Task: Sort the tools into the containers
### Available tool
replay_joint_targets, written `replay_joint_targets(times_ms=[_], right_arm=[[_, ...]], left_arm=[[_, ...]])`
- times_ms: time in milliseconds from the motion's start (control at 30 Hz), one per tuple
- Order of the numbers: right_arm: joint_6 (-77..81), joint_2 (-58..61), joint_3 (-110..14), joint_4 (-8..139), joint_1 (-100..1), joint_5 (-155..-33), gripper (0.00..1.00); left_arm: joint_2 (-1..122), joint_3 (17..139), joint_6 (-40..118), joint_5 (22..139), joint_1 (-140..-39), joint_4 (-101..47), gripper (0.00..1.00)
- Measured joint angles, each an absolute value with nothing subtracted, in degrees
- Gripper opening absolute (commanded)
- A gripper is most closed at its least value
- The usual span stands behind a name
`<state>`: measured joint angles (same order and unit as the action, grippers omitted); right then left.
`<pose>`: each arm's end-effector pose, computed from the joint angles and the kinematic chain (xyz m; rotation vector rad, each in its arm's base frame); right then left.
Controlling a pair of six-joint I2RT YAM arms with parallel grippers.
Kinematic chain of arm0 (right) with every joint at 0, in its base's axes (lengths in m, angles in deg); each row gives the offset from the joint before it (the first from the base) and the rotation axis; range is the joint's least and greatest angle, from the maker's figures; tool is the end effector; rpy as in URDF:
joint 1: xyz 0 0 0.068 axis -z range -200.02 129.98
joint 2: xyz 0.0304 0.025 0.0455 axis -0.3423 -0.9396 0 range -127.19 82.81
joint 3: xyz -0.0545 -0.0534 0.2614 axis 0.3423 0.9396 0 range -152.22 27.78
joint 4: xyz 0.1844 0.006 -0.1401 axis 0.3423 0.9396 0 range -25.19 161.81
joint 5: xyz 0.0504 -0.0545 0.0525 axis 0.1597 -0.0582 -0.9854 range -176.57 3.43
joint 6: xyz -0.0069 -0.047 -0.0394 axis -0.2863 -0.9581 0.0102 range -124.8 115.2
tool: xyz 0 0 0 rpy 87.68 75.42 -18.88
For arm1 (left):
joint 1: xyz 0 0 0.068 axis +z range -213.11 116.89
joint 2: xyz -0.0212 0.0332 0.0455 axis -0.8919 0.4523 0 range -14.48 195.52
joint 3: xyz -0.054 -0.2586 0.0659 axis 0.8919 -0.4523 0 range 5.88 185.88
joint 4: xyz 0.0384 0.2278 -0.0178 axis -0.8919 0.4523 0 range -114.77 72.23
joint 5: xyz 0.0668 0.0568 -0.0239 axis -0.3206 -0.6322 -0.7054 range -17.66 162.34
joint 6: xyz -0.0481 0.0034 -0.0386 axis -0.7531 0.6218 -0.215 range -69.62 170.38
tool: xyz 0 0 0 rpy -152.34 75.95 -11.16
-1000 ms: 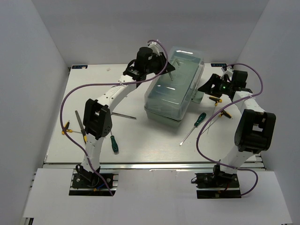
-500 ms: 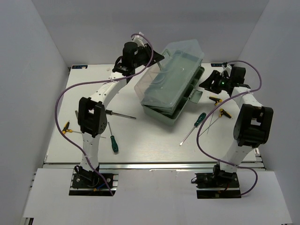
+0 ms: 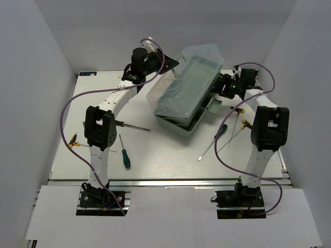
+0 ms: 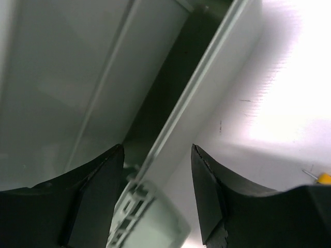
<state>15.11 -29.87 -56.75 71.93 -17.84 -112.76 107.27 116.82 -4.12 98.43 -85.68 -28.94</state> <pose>0.4327 0.0040 0.2422 0.1596 2.1866 0.6740 0.4485 -0.2086 0.3431 -0.1413 1.8728 -1.3534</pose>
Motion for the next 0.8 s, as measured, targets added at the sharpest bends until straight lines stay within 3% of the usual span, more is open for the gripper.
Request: replay_joint_targets(times_ms=[167, 467, 800], right_arm=[[15.8, -32.4, -58.0, 72.0, -19.1, -109.2, 0.56], [16.7, -33.0, -59.0, 72.0, -20.8, -104.9, 0.23], [17.1, -33.0, -59.0, 71.9, -21.4, -104.5, 0.21]], left_arm=[[107.3, 116.1, -6.0, 99.4, -85.0, -30.1, 0.04], [106.0, 112.1, -8.7, 100.8, -82.7, -34.1, 0.04], [95.8, 98.2, -7.9, 101.0, -76.6, -36.4, 0.04]])
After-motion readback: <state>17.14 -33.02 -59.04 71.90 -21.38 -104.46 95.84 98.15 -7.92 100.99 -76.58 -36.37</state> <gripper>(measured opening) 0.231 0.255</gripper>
